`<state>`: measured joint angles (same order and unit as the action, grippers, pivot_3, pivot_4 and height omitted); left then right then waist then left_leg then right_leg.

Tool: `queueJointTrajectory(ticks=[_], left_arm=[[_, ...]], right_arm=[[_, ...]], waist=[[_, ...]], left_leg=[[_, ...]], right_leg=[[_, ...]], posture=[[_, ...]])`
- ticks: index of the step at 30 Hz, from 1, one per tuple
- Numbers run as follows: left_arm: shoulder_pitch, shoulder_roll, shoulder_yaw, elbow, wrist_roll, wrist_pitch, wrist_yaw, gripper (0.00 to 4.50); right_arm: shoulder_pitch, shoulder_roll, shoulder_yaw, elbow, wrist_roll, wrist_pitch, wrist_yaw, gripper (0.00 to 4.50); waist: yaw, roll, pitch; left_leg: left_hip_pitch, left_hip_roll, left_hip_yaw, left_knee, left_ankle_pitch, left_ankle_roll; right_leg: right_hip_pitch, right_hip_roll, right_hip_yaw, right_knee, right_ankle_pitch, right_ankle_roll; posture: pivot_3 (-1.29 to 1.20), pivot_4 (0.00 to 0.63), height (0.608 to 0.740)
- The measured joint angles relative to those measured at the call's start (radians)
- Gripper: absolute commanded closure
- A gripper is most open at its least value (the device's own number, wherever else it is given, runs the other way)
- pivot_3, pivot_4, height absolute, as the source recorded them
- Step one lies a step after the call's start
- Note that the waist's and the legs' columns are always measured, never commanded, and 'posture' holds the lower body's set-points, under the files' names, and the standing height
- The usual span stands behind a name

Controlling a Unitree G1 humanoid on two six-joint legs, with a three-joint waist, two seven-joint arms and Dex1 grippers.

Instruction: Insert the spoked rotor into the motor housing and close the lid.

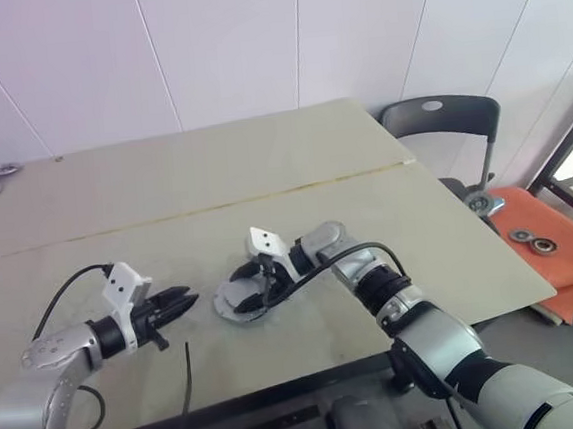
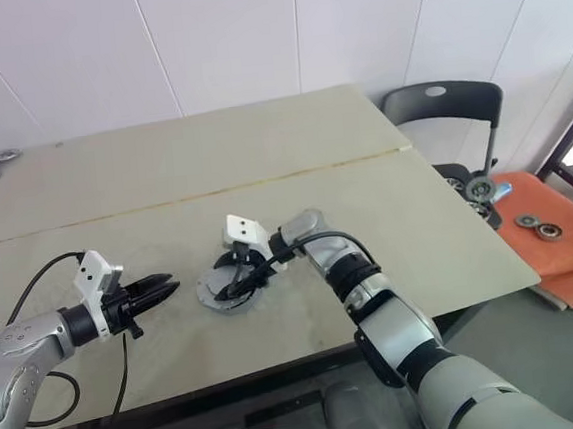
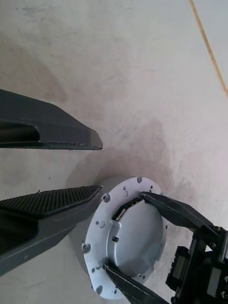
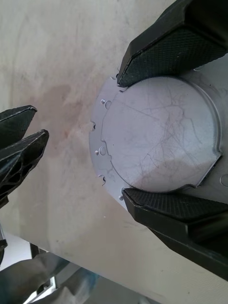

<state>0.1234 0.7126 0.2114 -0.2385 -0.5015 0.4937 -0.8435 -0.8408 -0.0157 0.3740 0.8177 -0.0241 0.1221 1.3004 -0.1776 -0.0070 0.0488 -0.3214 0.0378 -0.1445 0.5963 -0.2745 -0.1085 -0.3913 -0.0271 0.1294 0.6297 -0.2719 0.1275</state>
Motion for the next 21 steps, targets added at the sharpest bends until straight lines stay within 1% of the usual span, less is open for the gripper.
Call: queueJointTrajectory(ticks=[4,13,21], left_arm=[[0.001,0.0,0.0,0.0,0.0,0.001,0.0,3.27],[-0.002,-0.002,0.0,0.0,0.0,0.002,0.0,3.27],[-0.002,-0.004,-0.001,0.0,0.0,0.002,0.0,3.27]], right_arm=[[0.002,-0.001,-0.008,0.012,0.007,-0.018,0.01,1.44],[0.0,-0.005,-0.031,0.011,0.03,0.03,0.049,1.44],[0.008,-0.017,-0.029,0.01,0.027,-0.001,0.054,1.44]], waist=[[0.0,0.0,0.0],[0.004,0.0,0.0],[0.016,0.0,0.0]], left_leg=[[0.0,0.0,0.0,0.0,0.0,0.0],[-0.001,0.0,0.0,-0.001,0.0,0.0],[-0.001,0.0,0.0,-0.001,0.0,0.0]], right_leg=[[0.0,0.0,0.0,0.0,0.0,0.0],[-0.001,0.0,0.0,-0.001,0.0,0.001],[-0.001,0.0,0.0,-0.001,0.0,0.001]], posture=[[0.0,0.0,0.74],[0.0,0.0,0.74],[0.0,0.0,0.74]])
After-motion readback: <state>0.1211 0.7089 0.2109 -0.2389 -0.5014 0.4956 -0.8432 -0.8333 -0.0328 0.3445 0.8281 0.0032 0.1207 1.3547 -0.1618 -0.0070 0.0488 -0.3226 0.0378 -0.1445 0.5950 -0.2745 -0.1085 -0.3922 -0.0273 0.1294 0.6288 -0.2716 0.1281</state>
